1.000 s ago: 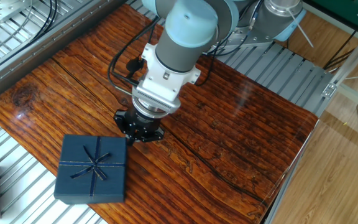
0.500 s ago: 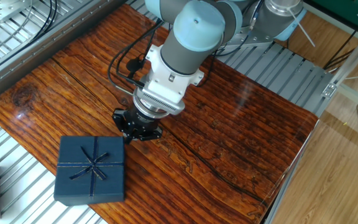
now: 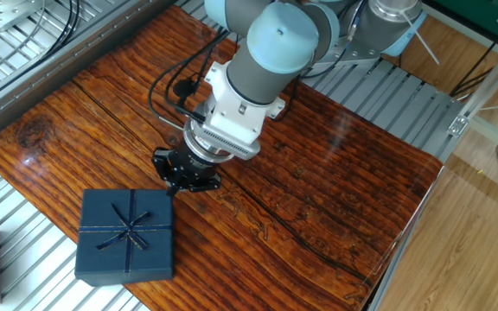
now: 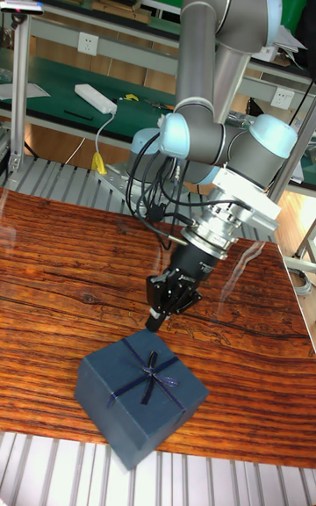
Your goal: Slide the outer casing onto the gift box
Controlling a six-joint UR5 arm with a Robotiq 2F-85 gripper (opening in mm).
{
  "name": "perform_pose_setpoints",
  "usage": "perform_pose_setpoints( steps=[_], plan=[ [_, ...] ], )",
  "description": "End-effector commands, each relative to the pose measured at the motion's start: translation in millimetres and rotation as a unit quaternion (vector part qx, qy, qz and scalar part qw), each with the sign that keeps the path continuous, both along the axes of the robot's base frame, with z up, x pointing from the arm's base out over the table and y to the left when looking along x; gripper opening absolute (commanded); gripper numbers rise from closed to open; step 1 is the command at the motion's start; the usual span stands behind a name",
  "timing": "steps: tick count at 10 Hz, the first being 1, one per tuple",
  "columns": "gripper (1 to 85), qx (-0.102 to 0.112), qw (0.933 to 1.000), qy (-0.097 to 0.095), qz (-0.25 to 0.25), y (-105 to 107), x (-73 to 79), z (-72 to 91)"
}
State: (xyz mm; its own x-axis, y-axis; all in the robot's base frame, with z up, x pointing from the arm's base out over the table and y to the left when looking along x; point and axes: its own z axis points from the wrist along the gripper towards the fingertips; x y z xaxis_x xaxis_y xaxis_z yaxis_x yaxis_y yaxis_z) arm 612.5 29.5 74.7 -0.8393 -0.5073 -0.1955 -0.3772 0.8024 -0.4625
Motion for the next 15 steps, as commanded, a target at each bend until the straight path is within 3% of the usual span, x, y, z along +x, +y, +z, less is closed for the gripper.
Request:
perform_pose_setpoints(
  steps=[1,2,3,5,7,8,10,11,12,13,15],
  plan=[
    [1.0,-0.006,1.0000,0.001,0.006,-6.9,2.1,1.3],
    [1.0,-0.006,0.9999,0.006,0.008,-9.4,1.2,-0.3],
    [1.0,0.001,0.9997,0.023,0.005,-10.2,-5.6,-4.9],
    [1.0,-0.008,0.9984,0.049,0.028,-20.1,-6.6,-5.9],
    [1.0,-0.027,0.9985,0.046,0.014,-10.4,-17.5,0.9],
    [1.0,-0.032,0.9988,0.035,0.013,-6.4,-19.4,-2.0],
    [2.0,-0.008,0.9981,0.049,0.037,-4.1,-15.2,0.0],
    [3.0,-0.007,0.9976,0.055,0.041,-8.0,-18.6,4.2],
    [3.0,-0.004,0.9973,0.065,0.033,-9.6,-25.9,3.6],
    [3.0,0.015,0.9962,0.084,0.015,-7.6,-37.1,-1.8],
    [2.7,0.025,0.9936,0.109,0.015,-18.2,-44.5,-3.1]
  ],
)
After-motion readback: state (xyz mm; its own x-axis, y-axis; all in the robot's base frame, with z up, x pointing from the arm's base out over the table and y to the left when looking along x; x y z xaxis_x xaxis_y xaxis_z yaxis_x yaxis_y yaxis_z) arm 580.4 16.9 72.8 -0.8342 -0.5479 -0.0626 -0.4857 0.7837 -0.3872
